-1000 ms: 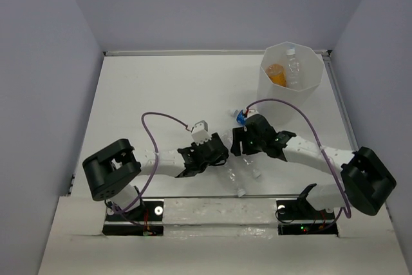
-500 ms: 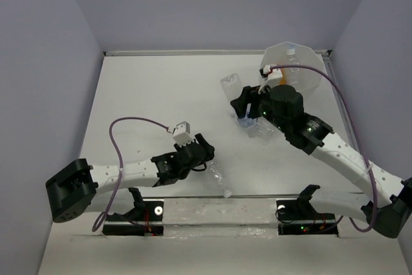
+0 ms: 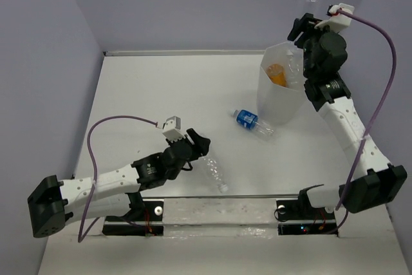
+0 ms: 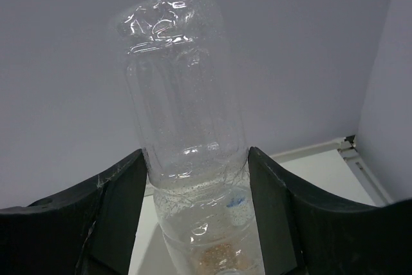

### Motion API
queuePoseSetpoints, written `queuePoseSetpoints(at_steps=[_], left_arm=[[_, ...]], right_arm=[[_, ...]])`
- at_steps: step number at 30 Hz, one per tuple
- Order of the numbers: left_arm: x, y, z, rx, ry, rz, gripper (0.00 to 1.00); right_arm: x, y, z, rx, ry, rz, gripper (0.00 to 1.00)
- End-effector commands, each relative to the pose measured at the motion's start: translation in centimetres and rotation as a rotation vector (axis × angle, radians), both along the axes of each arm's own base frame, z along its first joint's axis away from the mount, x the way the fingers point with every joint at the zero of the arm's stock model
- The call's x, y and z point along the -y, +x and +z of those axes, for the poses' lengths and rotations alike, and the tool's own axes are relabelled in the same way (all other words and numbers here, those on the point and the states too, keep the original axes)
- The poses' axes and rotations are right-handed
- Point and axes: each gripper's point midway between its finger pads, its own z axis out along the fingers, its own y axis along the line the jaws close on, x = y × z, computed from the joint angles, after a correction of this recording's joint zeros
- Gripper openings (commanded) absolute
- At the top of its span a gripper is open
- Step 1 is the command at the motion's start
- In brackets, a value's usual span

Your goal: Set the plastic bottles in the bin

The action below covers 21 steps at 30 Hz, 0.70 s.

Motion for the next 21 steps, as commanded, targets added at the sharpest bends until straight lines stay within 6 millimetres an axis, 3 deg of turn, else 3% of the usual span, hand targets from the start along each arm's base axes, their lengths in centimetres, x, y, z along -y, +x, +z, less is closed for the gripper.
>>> queuePoseSetpoints(at_steps=[1, 4, 6, 7, 10, 11, 14, 15, 17, 19, 20, 21], left_arm=[[-1.4, 0.8, 1.4, 0.066, 0.019, 0.053, 0.34], [-1.7, 1.0, 2.9, 0.102, 0.011, 0.061, 0.34], [-1.8, 1.4, 4.1, 0.127, 0.007, 0.071, 0.34], [-1.8, 1.5, 4.5, 0.136, 0.005, 0.077, 0.34], [-1.5, 2.0, 6.3, 0.171, 0.005, 0.085, 0.34], [-1.4, 2.2, 6.7, 0.179, 0.011, 0.088, 0.34], [-0.9, 2.9, 9.1, 0.222, 0.013, 0.097, 0.34], [-0.6, 3.2, 11.0, 0.255, 0.006, 0.096, 0.34], [-0.1, 3.7, 12.6, 0.287, 0.015, 0.098, 0.34], [0.5, 4.7, 16.6, 0.348, 0.003, 0.118, 0.34], [0.8, 4.8, 16.3, 0.346, 0.008, 0.118, 0.34], [0.9, 5.4, 18.5, 0.382, 0.008, 0.131, 0.34]], right_arm=[[-0.7, 2.9, -1.5, 0.039, 0.042, 0.04, 0.39], [-0.9, 3.5, -4.0, 0.001, 0.069, 0.062, 0.41], [-1.0, 2.8, -4.3, 0.014, 0.091, 0.078, 0.47], [-1.3, 2.7, -5.6, -0.006, 0.103, 0.093, 0.5], [-1.6, 1.6, -6.7, -0.019, 0.136, 0.122, 0.63], [-1.6, 1.3, -6.9, -0.024, 0.138, 0.129, 0.73], [-1.4, 0.1, -7.4, -0.045, 0.152, 0.132, 0.89], [-1.2, -0.7, -7.0, -0.04, 0.156, 0.132, 0.89], [-1.1, -1.4, -6.6, -0.04, 0.156, 0.133, 0.93], [-1.0, -2.6, -5.4, -0.047, 0.149, 0.144, 0.96], [-1.1, -2.9, -5.0, -0.039, 0.146, 0.152, 0.96], [-1.1, -3.3, -5.0, -0.062, 0.138, 0.158, 0.96]])
